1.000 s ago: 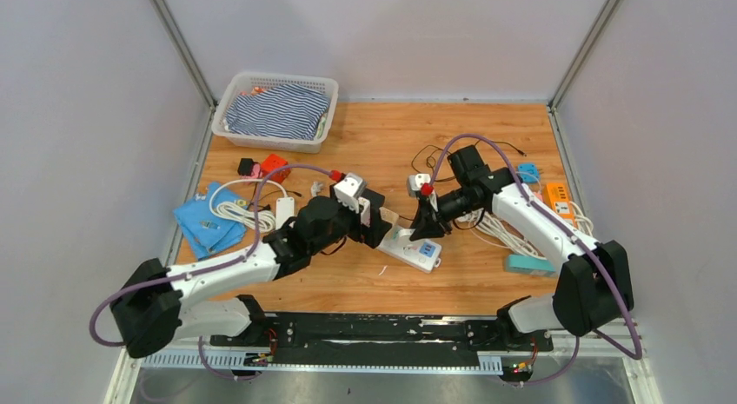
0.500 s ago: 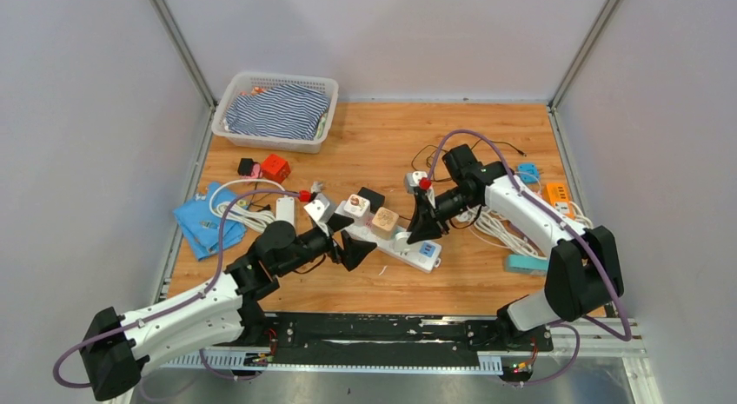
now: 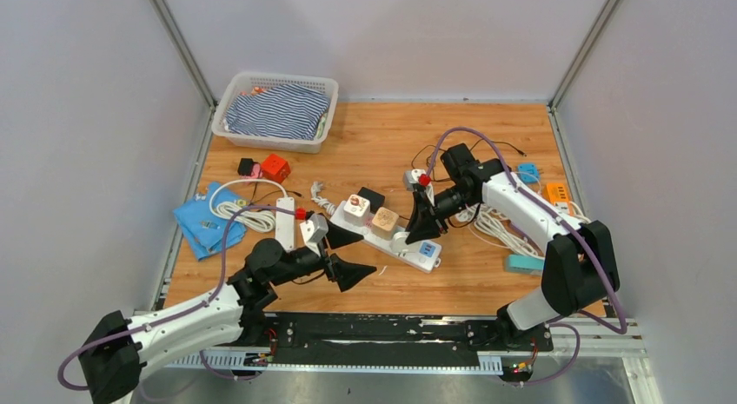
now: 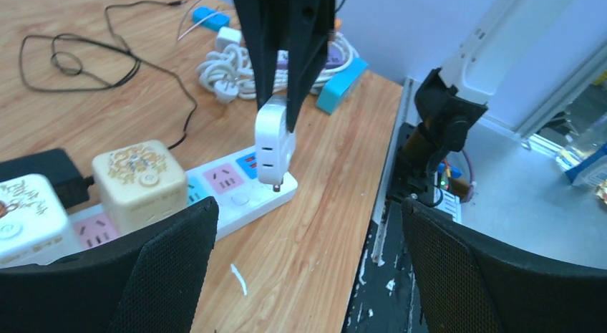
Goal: Pull the plug off the socket
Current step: Place the plug at the center of the board.
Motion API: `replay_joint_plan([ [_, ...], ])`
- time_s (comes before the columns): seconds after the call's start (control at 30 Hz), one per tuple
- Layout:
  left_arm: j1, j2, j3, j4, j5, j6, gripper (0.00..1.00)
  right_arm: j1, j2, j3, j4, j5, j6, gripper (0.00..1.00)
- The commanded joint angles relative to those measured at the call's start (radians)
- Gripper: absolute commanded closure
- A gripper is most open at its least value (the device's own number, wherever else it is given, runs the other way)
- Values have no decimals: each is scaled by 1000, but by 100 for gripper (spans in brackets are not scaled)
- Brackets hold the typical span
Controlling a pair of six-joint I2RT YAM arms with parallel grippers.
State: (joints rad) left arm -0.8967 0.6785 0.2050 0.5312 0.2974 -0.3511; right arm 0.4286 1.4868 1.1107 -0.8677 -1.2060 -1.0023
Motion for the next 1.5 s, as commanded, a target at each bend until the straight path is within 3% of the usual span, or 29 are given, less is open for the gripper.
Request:
replay_joint_plan([
  [0.0, -7, 46, -88, 372, 93, 15, 0, -11, 2, 26, -37, -45, -1, 100],
  [0.17, -7, 176, -166, 655, 126, 112, 0, -2, -5, 26, -37, -47, -2, 100],
  [0.53, -7, 585, -105, 992, 185, 110, 1, 47, -13, 29, -37, -26, -7, 100],
  [0.97, -16, 757, -8, 988, 200, 47, 20, 68, -15, 28, -38, -21, -16, 100],
  [1.47, -17, 840, 6, 989, 175, 48, 32, 68, -17, 29, -41, -20, -19, 100],
])
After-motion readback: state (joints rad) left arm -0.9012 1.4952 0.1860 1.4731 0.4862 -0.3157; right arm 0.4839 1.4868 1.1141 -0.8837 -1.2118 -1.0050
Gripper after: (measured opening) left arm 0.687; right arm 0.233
